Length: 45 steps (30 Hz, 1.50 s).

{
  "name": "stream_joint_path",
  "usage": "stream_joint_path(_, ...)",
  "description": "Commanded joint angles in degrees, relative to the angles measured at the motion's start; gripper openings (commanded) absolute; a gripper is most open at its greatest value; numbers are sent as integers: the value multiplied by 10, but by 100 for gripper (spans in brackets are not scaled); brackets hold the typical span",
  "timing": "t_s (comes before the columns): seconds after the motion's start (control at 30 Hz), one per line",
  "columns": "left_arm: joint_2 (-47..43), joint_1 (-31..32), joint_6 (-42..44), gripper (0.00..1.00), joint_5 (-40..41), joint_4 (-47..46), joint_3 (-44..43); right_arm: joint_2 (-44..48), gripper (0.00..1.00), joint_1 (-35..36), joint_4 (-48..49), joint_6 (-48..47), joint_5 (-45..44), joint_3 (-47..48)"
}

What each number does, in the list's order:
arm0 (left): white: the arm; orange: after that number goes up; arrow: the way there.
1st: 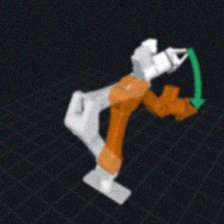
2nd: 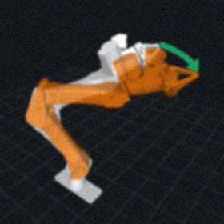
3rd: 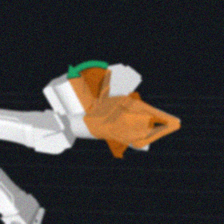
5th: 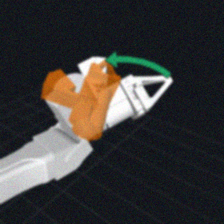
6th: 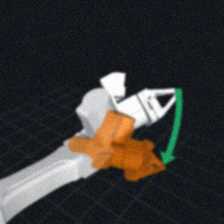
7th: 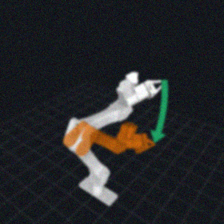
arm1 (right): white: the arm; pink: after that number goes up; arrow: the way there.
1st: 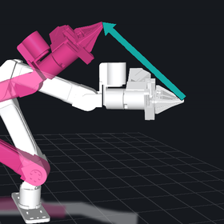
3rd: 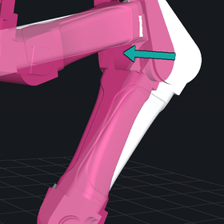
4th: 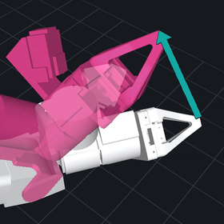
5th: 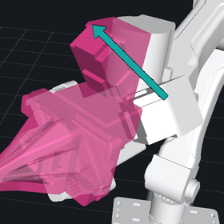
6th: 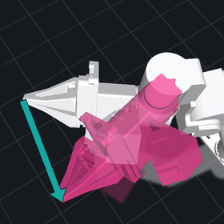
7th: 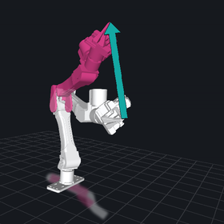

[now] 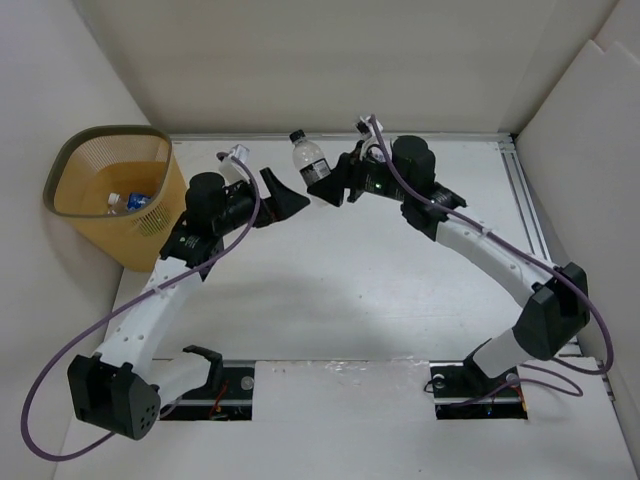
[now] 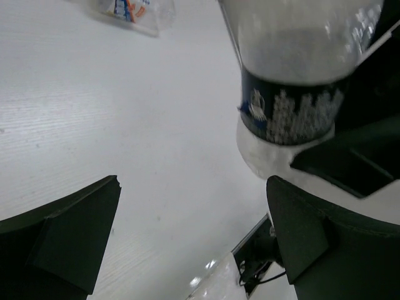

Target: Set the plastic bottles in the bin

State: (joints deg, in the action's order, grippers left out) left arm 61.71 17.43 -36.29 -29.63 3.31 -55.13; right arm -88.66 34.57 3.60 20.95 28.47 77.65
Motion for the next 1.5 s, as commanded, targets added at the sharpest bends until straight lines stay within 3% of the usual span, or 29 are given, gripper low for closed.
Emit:
stream_joint_path(0.0,-18,6,-61,100,35,-130,8,28,0,20,41,1,38,-24)
stream_joint_path(0.27,-23,6,-103,100,-7,-230,8,60,0,78,46,1,24,-37)
stream_joint_path(0.53,-12,6,-120,100,-39,-250,13,71,0,108,90,13,33,-43)
stream_joint_path(0.6,-12,6,-120,82,-46,-259,19,71,0,113,95,18,27,-43)
stream_joint_path(0.67,-12,6,-125,51,-51,-259,19,71,0,113,95,18,9,-43)
stream_joint_path(0.7,-12,6,-125,29,-51,-259,12,76,0,113,95,18,-3,-43)
stream_joint_path(0.8,-12,6,-130,10,-64,-246,-8,76,2,106,90,18,-23,-43)
stream_joint_path(0.9,-3,6,-86,0,-1,-130,-93,70,95,88,71,18,-53,-44)
stream_joint_path(0.93,5,6,-65,0,36,-82,-127,77,100,80,60,9,-71,-54)
stream_joint_path(0.97,13,-5,-36,0,93,-11,-160,77,100,75,46,3,-87,-59)
stream_joint_path(1.13,79,-135,-18,0,177,100,-355,97,100,32,10,-17,-111,-112)
stream_joint_path(1.23,122,-206,-5,0,270,167,-461,112,100,14,-2,-22,-105,-133)
stream_joint_path(1.47,142,-359,-32,0,385,193,-506,133,100,-9,-22,-48,-93,-167)
